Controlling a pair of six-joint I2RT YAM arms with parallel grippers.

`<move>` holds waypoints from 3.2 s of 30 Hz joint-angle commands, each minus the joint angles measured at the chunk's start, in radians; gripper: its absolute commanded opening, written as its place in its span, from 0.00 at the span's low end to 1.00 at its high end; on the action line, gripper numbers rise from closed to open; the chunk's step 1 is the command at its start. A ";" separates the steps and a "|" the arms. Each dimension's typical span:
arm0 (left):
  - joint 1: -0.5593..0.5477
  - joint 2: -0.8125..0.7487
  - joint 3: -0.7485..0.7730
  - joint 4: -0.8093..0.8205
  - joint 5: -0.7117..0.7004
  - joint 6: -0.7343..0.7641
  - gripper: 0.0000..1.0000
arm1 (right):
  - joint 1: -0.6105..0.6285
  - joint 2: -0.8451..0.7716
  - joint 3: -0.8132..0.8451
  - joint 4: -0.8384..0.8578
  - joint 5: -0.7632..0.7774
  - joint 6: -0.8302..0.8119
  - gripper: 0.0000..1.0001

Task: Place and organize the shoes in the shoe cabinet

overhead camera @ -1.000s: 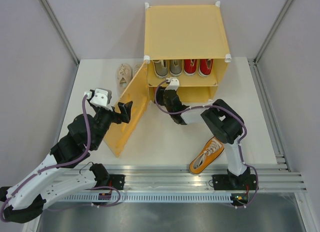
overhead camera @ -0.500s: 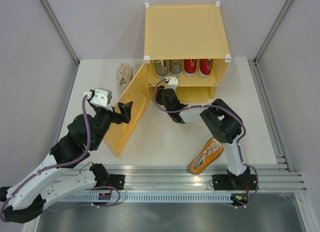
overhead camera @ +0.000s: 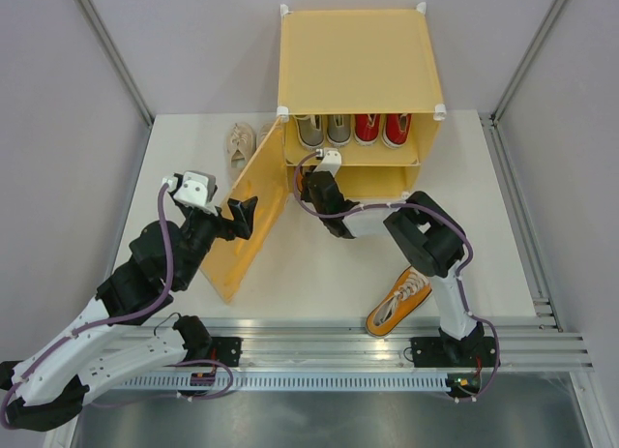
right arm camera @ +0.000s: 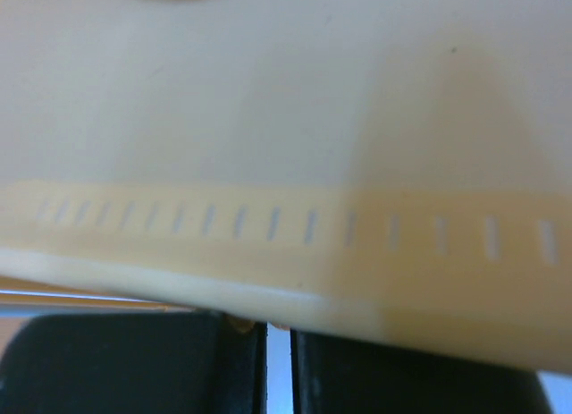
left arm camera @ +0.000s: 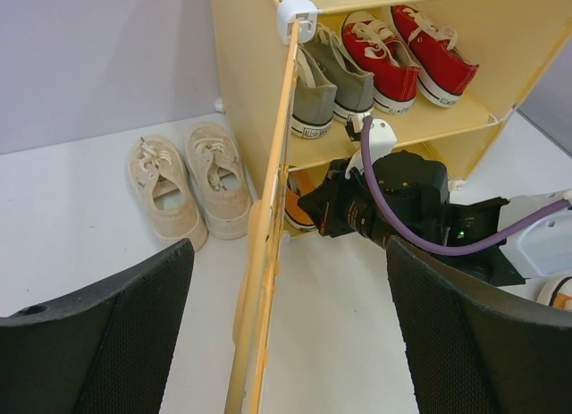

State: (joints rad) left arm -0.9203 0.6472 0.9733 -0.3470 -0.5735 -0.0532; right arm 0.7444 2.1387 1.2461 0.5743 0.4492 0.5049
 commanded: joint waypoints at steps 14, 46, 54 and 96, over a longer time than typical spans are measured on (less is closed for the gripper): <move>0.005 0.006 0.024 -0.024 0.015 -0.037 0.91 | -0.039 0.024 0.018 0.171 0.048 0.211 0.01; 0.005 0.003 0.022 -0.027 -0.009 -0.031 0.91 | -0.060 -0.106 -0.175 0.234 -0.004 0.235 0.70; 0.003 0.000 0.019 -0.026 -0.029 -0.028 0.91 | -0.039 -0.241 -0.302 0.226 -0.020 0.247 0.72; 0.005 0.023 0.011 -0.023 -0.058 -0.020 0.91 | 0.242 -1.266 -0.689 -1.519 0.163 0.969 0.66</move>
State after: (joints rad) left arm -0.9203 0.6582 0.9752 -0.3424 -0.6258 -0.0593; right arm 0.9684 0.8520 0.5804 -0.9863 0.6567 1.4704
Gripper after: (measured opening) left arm 0.909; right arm 0.668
